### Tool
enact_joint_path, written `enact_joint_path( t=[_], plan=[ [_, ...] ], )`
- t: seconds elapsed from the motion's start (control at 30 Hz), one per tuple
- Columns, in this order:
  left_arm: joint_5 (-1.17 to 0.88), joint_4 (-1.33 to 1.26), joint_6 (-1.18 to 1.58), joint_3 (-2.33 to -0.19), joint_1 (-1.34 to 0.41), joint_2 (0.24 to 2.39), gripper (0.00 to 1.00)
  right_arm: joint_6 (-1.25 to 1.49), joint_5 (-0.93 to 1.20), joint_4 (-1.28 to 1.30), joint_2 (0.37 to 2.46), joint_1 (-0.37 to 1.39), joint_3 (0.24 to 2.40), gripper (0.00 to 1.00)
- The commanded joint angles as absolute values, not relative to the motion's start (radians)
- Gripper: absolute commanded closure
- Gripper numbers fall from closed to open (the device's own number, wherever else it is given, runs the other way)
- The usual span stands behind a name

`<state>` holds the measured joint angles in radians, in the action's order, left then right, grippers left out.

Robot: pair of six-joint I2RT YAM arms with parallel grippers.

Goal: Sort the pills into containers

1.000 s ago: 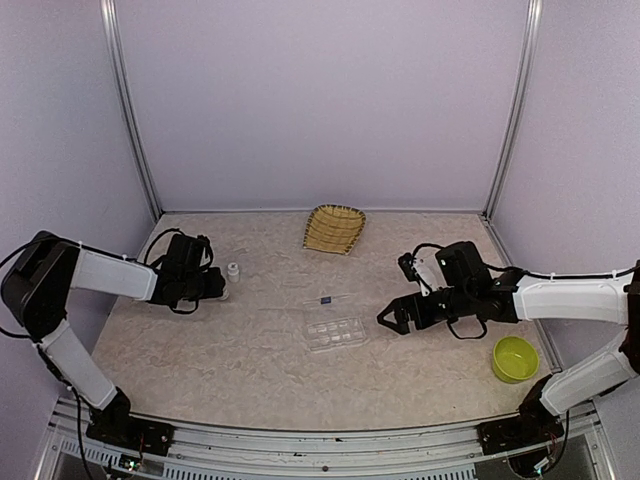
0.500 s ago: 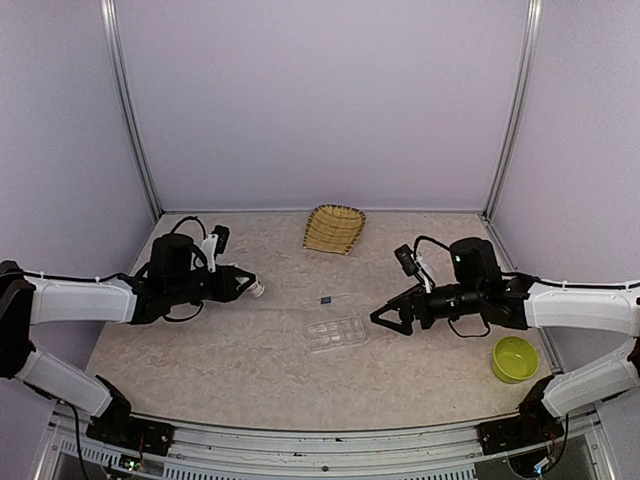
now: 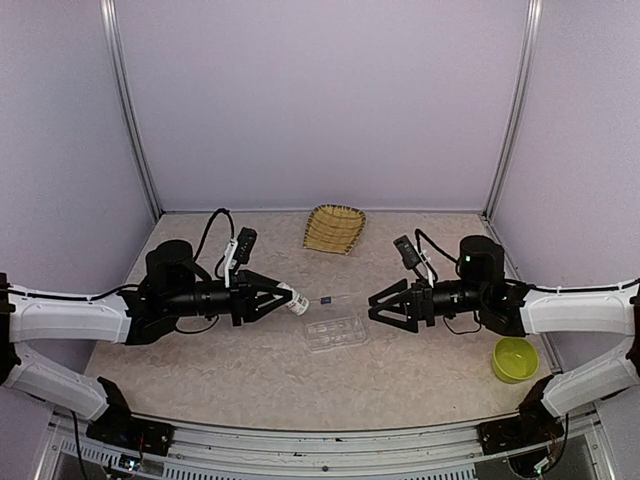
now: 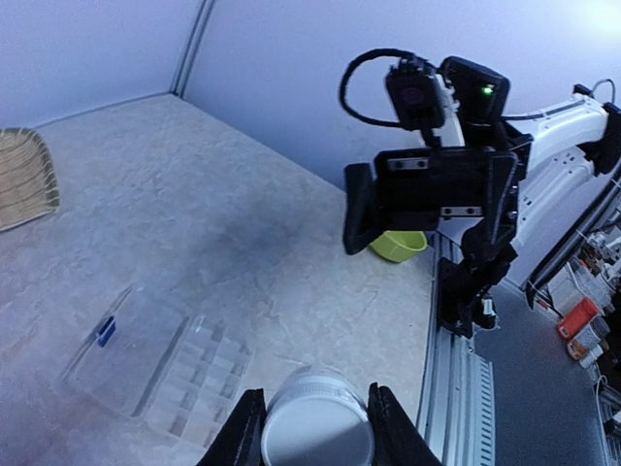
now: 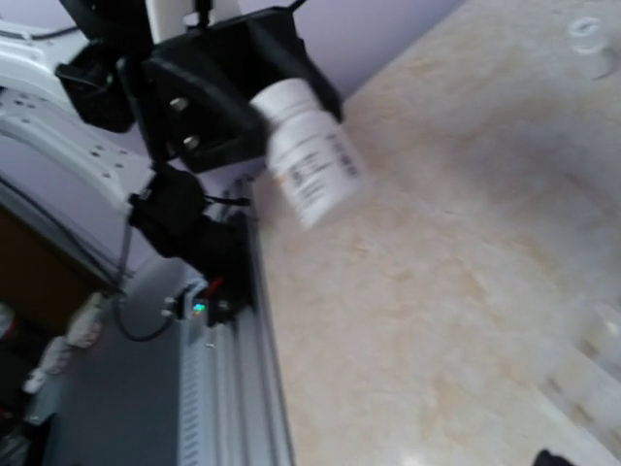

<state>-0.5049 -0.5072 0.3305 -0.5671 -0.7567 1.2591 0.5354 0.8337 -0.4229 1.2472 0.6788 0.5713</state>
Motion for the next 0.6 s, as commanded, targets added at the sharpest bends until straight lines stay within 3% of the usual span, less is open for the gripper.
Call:
enact_joint_path(
  t=[0.0,0.57],
  plan=[
    [-0.573,-0.645,0.319,-0.555,-0.815,1.225,0.85,0.626,0.908,-0.590,1.288,0.723,0.564,0.01],
    [-0.682,-0.842,0.218,-0.612,-0.971,1.320,0.86,0.808,0.952,-0.784,1.413,0.862,0.649,0.02]
  ],
)
